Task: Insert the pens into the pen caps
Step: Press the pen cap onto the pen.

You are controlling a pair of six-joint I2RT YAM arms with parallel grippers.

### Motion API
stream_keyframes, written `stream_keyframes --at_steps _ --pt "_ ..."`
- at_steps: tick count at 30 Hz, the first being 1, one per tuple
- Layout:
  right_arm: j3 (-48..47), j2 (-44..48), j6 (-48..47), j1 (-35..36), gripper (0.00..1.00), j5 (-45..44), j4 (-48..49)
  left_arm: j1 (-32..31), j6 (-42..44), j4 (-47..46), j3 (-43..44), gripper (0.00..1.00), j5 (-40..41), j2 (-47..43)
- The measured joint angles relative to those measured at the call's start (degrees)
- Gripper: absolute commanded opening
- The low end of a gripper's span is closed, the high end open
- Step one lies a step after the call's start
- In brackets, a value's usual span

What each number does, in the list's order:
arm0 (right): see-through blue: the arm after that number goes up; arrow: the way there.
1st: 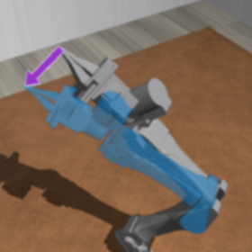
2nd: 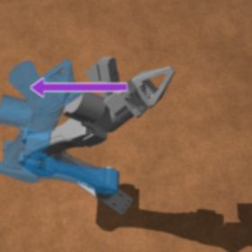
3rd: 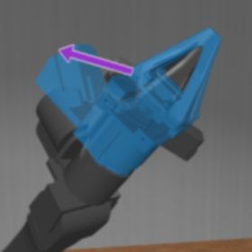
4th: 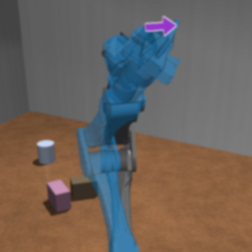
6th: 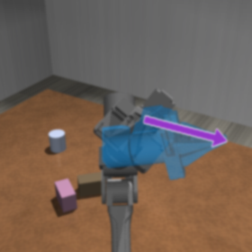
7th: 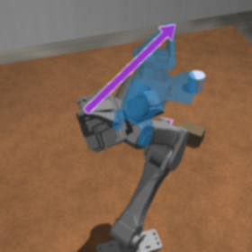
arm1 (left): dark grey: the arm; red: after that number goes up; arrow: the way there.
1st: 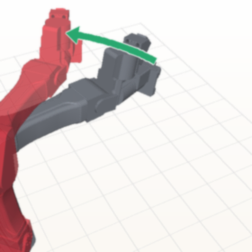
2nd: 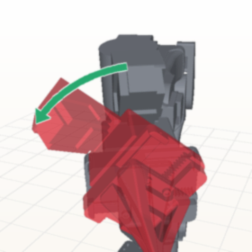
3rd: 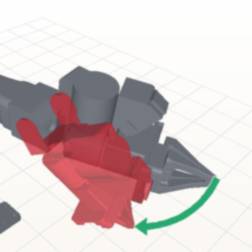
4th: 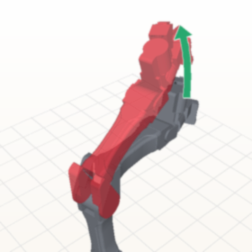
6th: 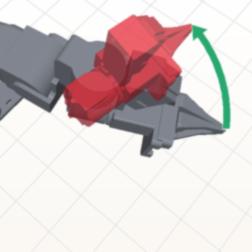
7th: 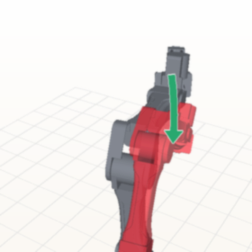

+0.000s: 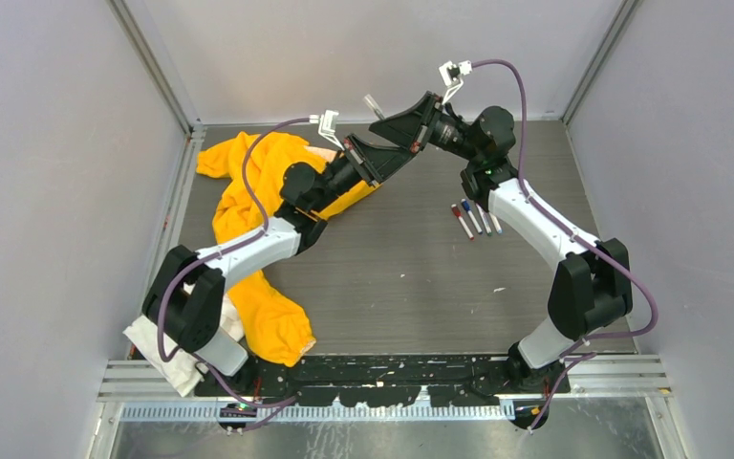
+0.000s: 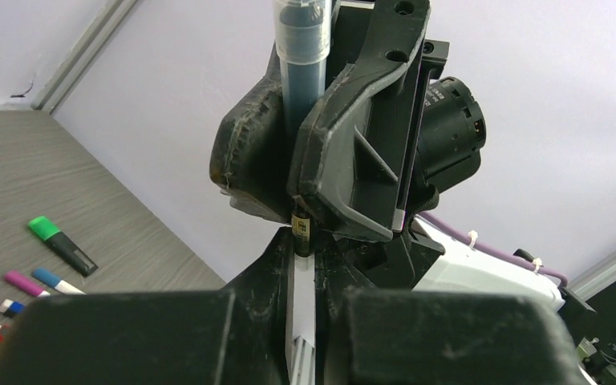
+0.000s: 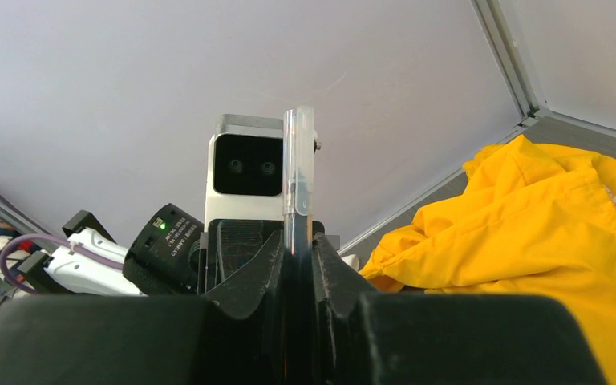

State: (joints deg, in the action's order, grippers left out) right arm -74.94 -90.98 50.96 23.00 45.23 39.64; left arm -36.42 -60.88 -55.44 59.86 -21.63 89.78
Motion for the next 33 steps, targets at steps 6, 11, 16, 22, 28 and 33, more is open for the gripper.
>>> stream_keyframes --at_steps 6,11,16,22,28,33 --pt "0.00 0.00 -0.28 -0.20 0.22 1.33 0.37 0.22 0.98 -0.26 -0.17 0.00 -1.01 -0.11" --pt "0.00 0.00 -1.09 -0.31 0.39 4.22 0.61 1.03 3.67 2.51 -1.22 0.01 -2.51 -2.14" --pt "0.00 0.02 -2.05 -0.31 0.43 6.97 0.46 2.34 6.14 5.44 -1.22 0.01 -4.07 -3.72" --pt "0.00 0.42 -3.72 -0.31 0.34 9.25 -0.98 2.71 8.50 8.46 -1.22 0.01 -6.14 -5.27" --pt "-0.07 0.52 -6.45 -0.37 0.02 10.82 -4.48 2.93 10.40 11.45 -1.20 0.01 -8.72 -5.95" --pt "-0.37 0.52 -8.02 -0.50 0.01 12.13 -6.45 3.37 10.75 13.62 -1.18 0.24 -10.49 -6.71"
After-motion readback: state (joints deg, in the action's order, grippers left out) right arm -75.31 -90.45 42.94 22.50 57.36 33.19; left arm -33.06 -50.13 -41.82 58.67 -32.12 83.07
